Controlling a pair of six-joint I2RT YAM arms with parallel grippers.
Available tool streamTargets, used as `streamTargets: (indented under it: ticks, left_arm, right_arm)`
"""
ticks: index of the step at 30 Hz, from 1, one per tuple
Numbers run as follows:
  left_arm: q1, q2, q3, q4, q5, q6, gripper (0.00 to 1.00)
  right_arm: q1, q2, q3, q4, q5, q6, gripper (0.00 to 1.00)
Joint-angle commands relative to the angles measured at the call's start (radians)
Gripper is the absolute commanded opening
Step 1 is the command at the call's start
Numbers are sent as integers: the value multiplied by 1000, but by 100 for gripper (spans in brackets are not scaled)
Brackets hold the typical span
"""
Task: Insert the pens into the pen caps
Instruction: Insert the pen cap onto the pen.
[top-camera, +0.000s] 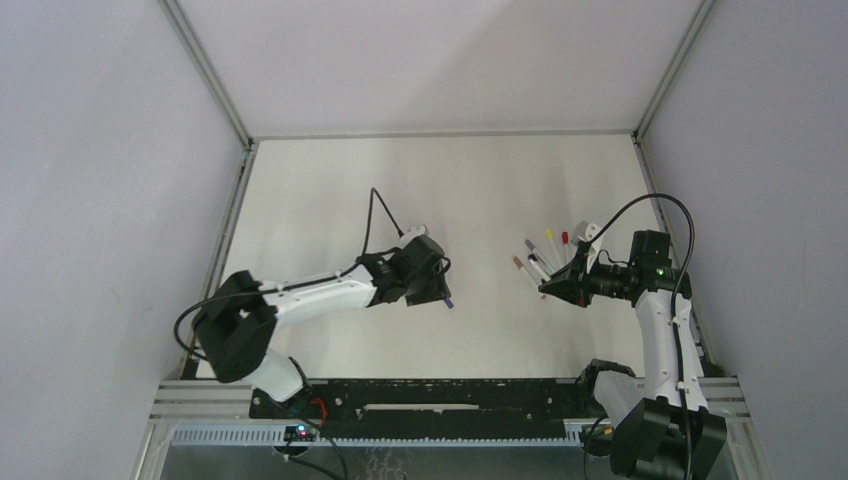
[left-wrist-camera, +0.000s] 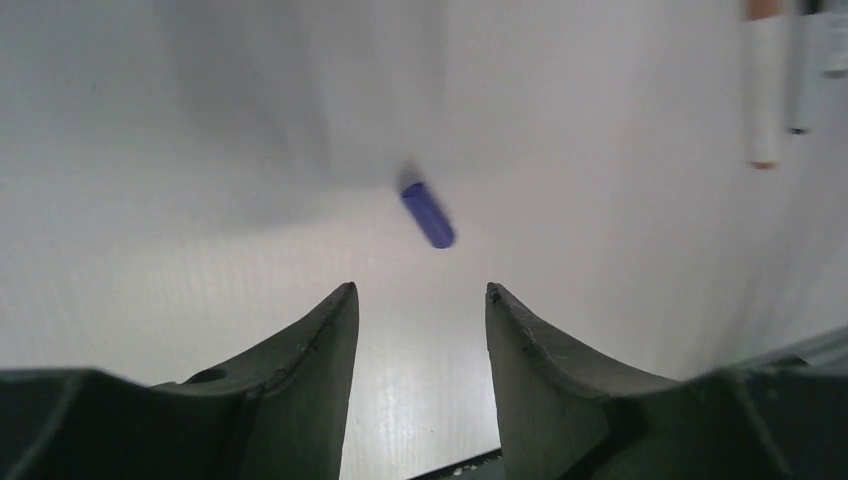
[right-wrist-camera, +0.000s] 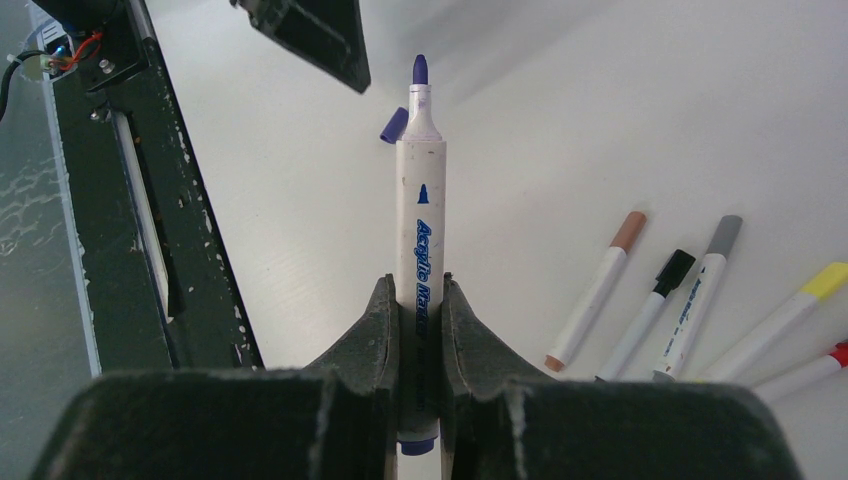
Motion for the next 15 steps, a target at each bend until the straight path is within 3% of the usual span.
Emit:
streamTargets:
  ticks: [1, 13, 15]
  left_arm:
    - [-12, 89, 93, -90, -44, -122, 54]
    - [-13, 253, 276, -254, -46, -156, 49]
    - [-12, 286, 310, -289, -34, -158, 45]
  right_arm:
    - [-5, -11, -5, 19, -13, 13, 1]
    - [-5, -9, -5, 21, -9, 16, 1]
    - [-5, -9, -5, 22, -9, 16, 1]
